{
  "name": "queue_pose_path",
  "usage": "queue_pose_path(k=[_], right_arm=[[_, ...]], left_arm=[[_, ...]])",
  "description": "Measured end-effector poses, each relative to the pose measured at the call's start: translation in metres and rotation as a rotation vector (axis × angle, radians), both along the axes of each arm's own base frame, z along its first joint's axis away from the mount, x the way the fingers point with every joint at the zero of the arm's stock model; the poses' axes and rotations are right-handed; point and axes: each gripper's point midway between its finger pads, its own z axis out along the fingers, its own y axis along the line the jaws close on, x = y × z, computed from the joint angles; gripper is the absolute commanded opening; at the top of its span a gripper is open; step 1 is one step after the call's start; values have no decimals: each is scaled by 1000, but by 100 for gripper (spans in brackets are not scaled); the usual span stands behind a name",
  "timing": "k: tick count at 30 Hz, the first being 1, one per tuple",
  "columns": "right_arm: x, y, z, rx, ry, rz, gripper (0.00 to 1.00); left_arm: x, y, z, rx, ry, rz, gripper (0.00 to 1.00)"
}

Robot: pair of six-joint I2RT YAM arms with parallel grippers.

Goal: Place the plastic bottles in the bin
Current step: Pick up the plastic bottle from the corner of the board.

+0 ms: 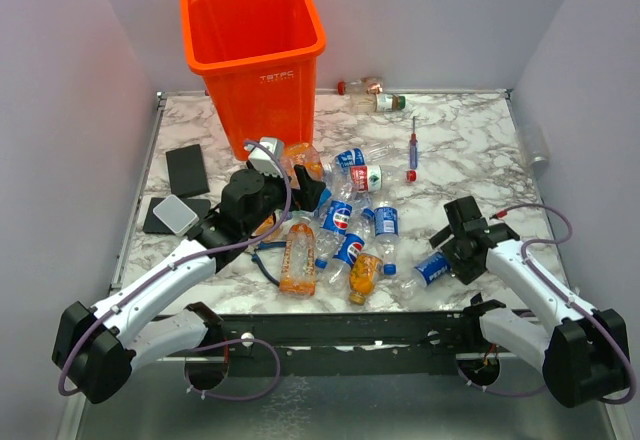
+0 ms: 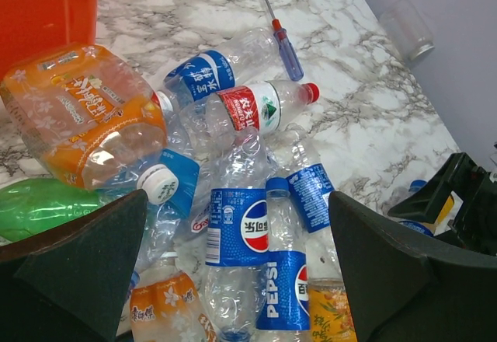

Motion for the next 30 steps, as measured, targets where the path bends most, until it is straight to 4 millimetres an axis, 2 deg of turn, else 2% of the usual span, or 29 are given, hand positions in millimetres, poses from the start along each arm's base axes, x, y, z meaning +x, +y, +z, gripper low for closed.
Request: queue_pose_path(k=[7, 9, 15, 19, 23, 30], right_arm=[[19, 12, 4, 47, -73, 50, 69], [22, 15, 5, 58, -90, 64, 67], [30, 24, 11, 93, -152, 124, 78], [29, 27, 3, 100, -123, 150, 78], [25, 29, -9, 104, -92, 171, 70], [28, 32, -1, 111, -134, 229, 54]], left_arm=[[1, -1, -5, 9, 11, 0, 99], [2, -1, -6, 11, 13, 1, 99], [4, -2, -12, 23, 28, 4, 99], [4, -2, -16, 30, 37, 4, 99], [4, -2, -17, 31, 39, 4, 99], [4, -3, -17, 27, 44, 6, 99]])
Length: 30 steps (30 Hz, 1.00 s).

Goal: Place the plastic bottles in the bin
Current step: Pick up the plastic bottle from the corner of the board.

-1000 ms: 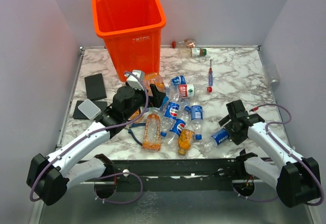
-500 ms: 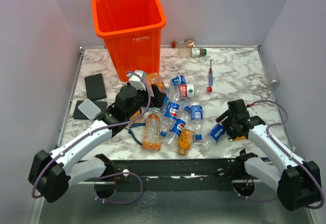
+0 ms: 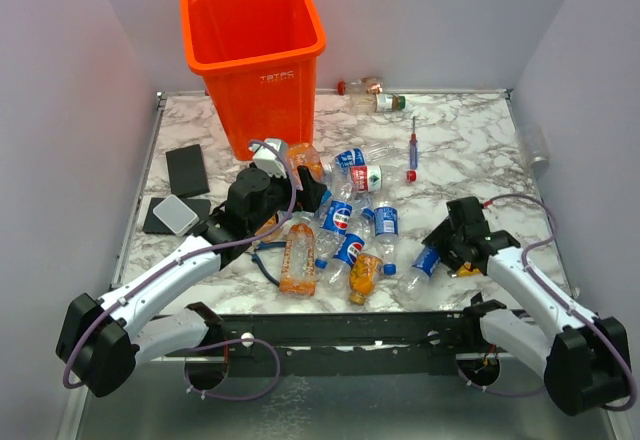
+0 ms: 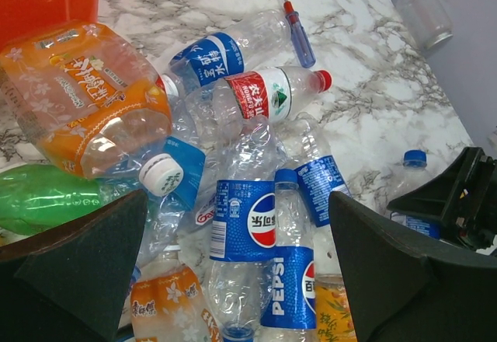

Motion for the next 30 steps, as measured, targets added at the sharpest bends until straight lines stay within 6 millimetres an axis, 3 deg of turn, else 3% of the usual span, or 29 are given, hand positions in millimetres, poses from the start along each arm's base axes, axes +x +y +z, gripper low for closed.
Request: queue_pose_path(k=[4, 9, 12, 16, 19, 23, 27, 30], right_arm=[[14, 3, 41, -3, -139, 74, 49], [42, 18, 145, 24, -473, 215, 49], [42, 44, 204, 106, -694, 375, 49], [29, 85, 257, 259, -912, 600, 49], [17, 109, 280, 374, -1024, 741, 49], [-2, 135, 297, 490, -1100, 928, 49], [-20, 154, 293, 538, -1091, 1078, 49], [-30, 161, 289, 538, -1091, 1152, 48]], left_arm=[[1, 1, 0, -20, 14, 22, 99], [2, 1, 6, -62, 17, 40, 99], [-3, -7, 26, -133, -19, -5, 99], [-21, -32, 71, -296, -93, -166, 99], [-42, -52, 103, -428, -133, -324, 99], [-57, -65, 122, -505, -157, -451, 99], [-61, -71, 132, -531, -166, -498, 99], [-59, -78, 159, -563, -204, -532, 99]])
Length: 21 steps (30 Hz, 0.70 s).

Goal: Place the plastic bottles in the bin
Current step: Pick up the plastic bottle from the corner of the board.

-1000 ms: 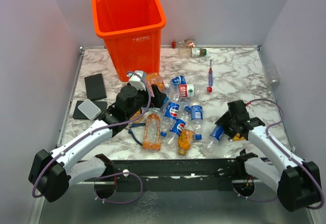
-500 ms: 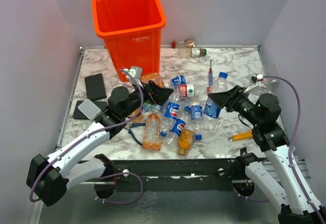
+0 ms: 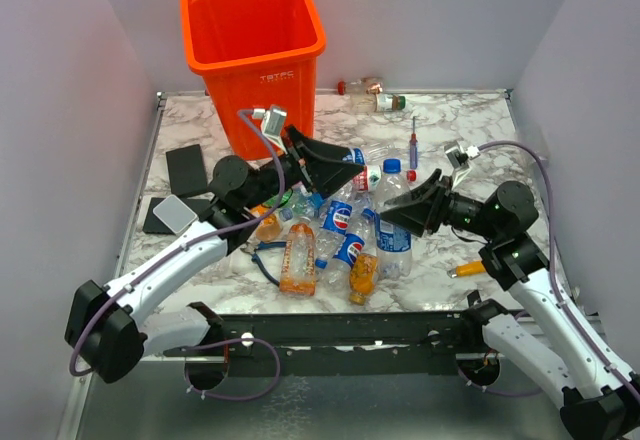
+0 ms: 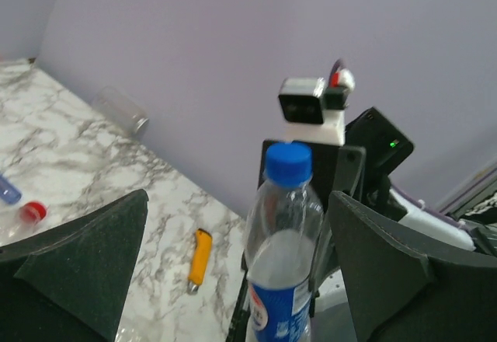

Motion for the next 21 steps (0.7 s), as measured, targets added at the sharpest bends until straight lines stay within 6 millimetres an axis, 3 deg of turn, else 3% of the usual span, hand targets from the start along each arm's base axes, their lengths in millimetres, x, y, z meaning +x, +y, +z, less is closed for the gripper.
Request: queue_pose_path(k=[3, 6, 9, 12, 18, 21], right_arm=[[-5, 3, -4, -26, -23, 22, 48], [-5, 5, -7, -42, -38, 30, 47], [-5, 7, -11, -56, -45, 38, 47], [-4, 9, -15, -71, -42, 46, 47], [-5, 10, -20, -93, -39, 56, 47], [-5, 12, -23, -101, -36, 59, 47]], left_arm=[[2, -10, 29, -42, -42, -38, 99], [-2, -25, 40, -55, -60, -88, 99], [-8, -44, 33, -39, -50, -147, 96], [-13, -60, 16, -8, -20, -195, 85], [-18, -71, 6, 15, -5, -238, 59], [-20, -72, 12, 11, -17, -250, 58]])
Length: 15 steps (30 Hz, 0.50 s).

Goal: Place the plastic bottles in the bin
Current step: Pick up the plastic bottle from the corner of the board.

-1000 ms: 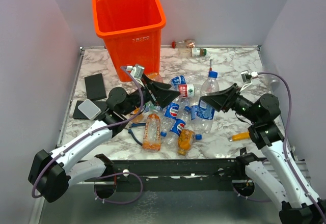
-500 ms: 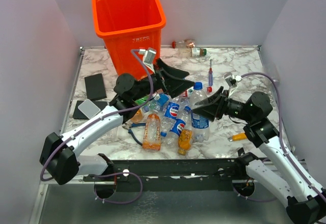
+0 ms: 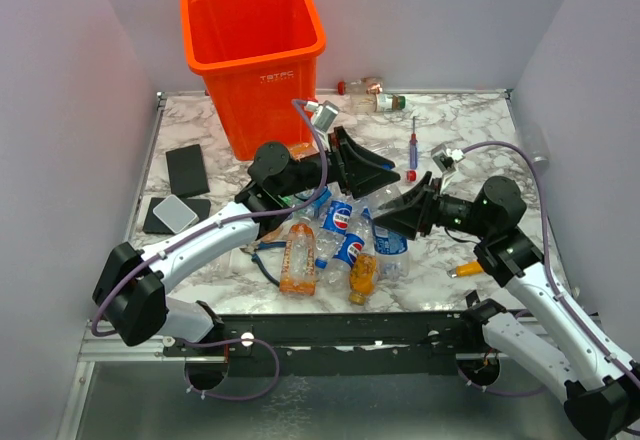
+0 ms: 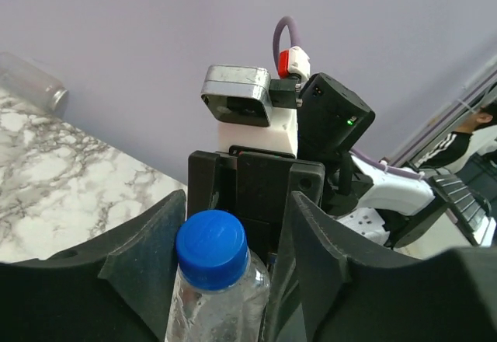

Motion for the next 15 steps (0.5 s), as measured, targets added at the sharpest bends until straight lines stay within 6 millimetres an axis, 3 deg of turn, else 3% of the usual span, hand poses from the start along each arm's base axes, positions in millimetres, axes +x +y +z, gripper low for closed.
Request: queue_pose_path(k=[4, 8, 9, 12, 15], right_arm=[[1, 1, -1, -5, -6, 0, 47], [3, 0, -2, -8, -11, -9, 47], [3, 0, -2, -9, -11, -12, 47], [5, 0, -2, -10, -16, -21, 47], [5, 0, -2, -11, -21, -21, 47]], left_arm=[[-3, -3, 0, 5, -5, -19, 69], [-6, -7, -8, 30, 9, -39, 70], [-7, -7, -10, 36, 9, -42, 68], [-8, -8, -12, 46, 8, -45, 45], [-5, -8, -16, 60, 5, -31, 30]])
